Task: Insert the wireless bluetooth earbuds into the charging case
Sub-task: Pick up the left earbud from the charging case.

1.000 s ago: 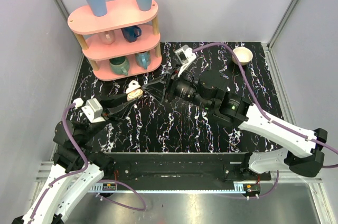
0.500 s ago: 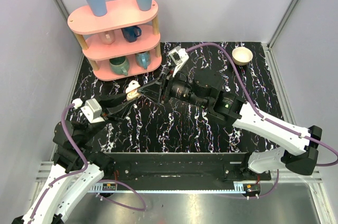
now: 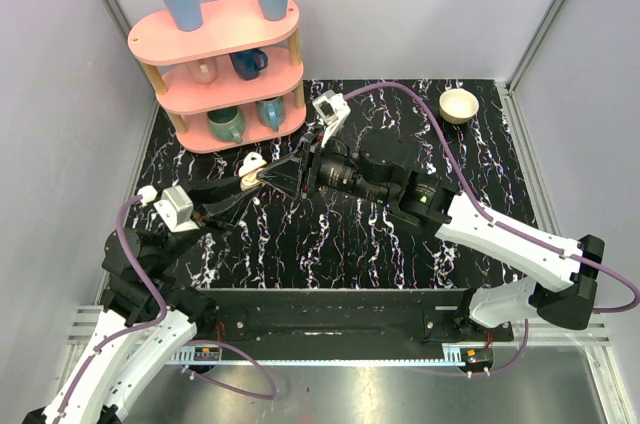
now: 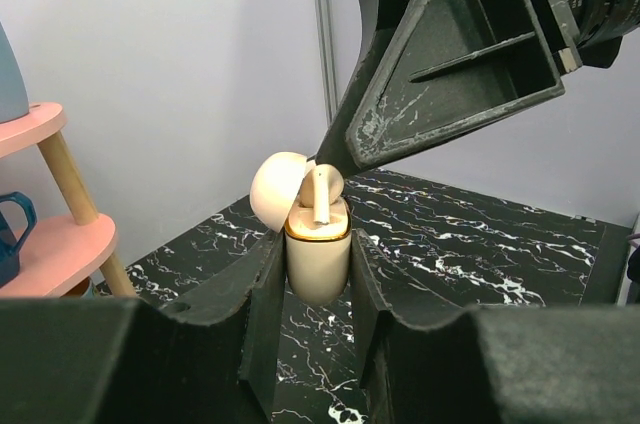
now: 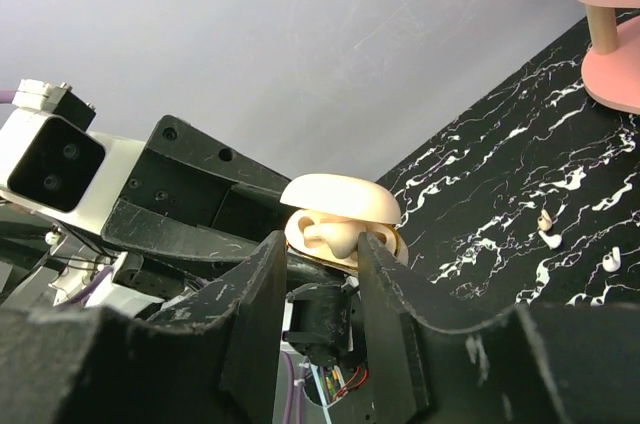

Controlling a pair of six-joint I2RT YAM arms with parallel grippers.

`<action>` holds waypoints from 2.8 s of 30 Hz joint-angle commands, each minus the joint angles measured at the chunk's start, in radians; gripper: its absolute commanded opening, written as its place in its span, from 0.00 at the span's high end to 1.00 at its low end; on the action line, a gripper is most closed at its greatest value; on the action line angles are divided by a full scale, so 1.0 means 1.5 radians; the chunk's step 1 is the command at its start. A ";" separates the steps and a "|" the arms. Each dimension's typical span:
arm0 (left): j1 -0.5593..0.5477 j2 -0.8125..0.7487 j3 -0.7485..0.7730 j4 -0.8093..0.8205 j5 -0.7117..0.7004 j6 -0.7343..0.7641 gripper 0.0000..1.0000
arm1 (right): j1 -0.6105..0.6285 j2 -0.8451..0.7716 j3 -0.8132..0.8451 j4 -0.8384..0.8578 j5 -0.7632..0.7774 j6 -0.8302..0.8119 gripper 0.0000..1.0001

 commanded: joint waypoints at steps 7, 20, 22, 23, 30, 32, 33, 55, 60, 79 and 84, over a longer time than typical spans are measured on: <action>0.003 0.005 -0.004 0.048 -0.012 -0.012 1.00 | -0.005 0.011 0.020 0.022 -0.034 0.005 0.60; 0.003 0.009 -0.005 0.051 -0.011 -0.015 1.00 | -0.005 -0.016 0.005 0.019 -0.007 -0.023 0.46; 0.003 0.010 -0.004 0.053 -0.011 -0.017 1.00 | -0.005 -0.018 0.002 0.019 -0.009 -0.027 0.45; 0.003 0.010 -0.005 0.055 -0.013 -0.017 1.00 | -0.005 -0.021 -0.003 0.019 -0.011 -0.030 0.45; 0.003 0.014 -0.003 0.060 -0.007 -0.020 1.00 | -0.005 -0.027 -0.008 0.017 -0.027 -0.071 0.44; 0.003 0.014 -0.003 0.060 -0.007 -0.021 1.00 | -0.005 -0.025 -0.003 -0.016 -0.026 -0.079 0.44; 0.003 0.013 -0.003 0.061 -0.006 -0.021 1.00 | -0.005 -0.024 -0.001 -0.018 -0.025 -0.086 0.44; 0.003 0.013 -0.005 0.053 -0.007 -0.020 1.00 | -0.005 -0.051 -0.018 0.006 0.002 -0.132 0.51; 0.003 0.015 -0.005 0.054 -0.007 -0.019 1.00 | -0.005 -0.060 -0.016 0.005 0.003 -0.154 0.50; 0.004 0.014 -0.004 0.055 -0.006 -0.022 1.00 | -0.005 -0.014 0.016 0.028 -0.064 -0.186 0.52; 0.003 0.015 -0.005 0.055 -0.006 -0.022 1.00 | -0.005 -0.024 0.000 0.052 -0.061 -0.190 0.53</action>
